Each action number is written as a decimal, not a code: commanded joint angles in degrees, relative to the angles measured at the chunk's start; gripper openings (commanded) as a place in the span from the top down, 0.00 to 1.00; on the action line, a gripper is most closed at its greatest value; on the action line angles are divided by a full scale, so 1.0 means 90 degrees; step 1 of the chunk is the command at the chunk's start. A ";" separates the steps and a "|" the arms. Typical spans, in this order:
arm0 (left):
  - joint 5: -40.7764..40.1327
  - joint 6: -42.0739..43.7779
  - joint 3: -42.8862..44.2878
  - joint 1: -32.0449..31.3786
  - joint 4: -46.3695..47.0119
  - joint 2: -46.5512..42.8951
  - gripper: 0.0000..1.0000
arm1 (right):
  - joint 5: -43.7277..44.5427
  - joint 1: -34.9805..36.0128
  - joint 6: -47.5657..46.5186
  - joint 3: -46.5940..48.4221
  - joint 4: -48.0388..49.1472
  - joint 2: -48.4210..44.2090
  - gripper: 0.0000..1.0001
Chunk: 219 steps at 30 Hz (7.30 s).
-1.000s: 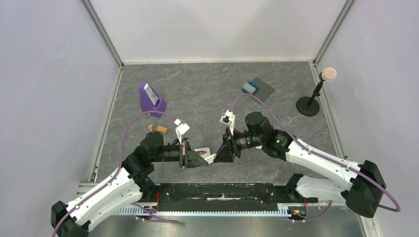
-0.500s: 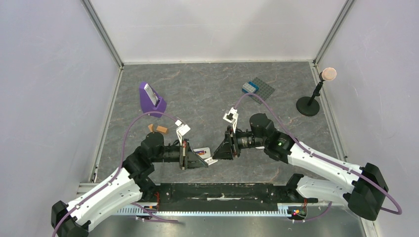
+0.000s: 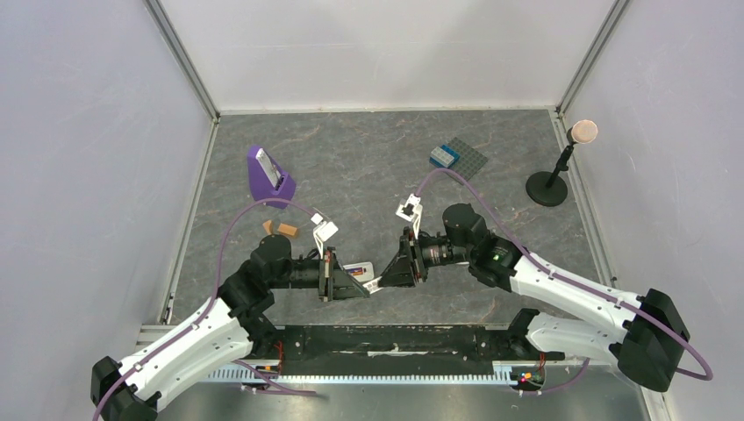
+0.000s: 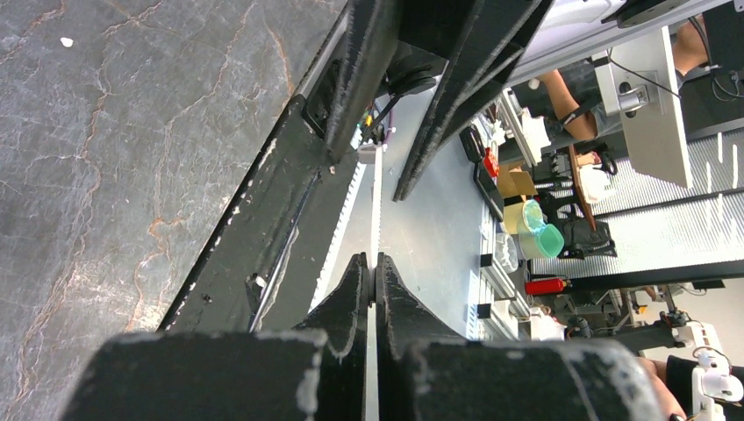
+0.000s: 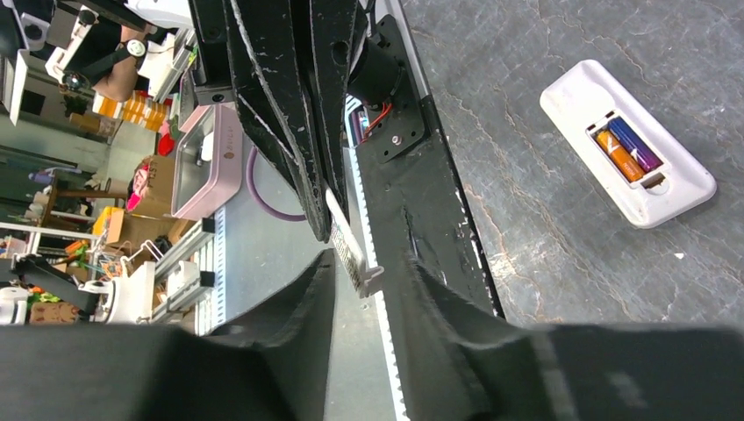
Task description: Load the batteries into the remote control
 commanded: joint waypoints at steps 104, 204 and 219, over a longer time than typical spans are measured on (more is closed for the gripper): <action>-0.5534 -0.2634 -0.1240 -0.0005 -0.2727 -0.1791 0.40 | 0.2046 0.0096 0.2256 0.1096 0.0735 0.3907 1.00; -0.5312 -0.2812 -0.1821 -0.0005 -0.0622 -0.0087 0.61 | 0.2654 0.0357 0.2463 0.1130 -0.0024 0.4419 0.86; -0.5330 -0.2821 -0.1797 -0.0005 -0.0628 -0.0121 0.61 | 0.2879 0.0380 0.2530 0.1250 -0.0499 0.4235 0.71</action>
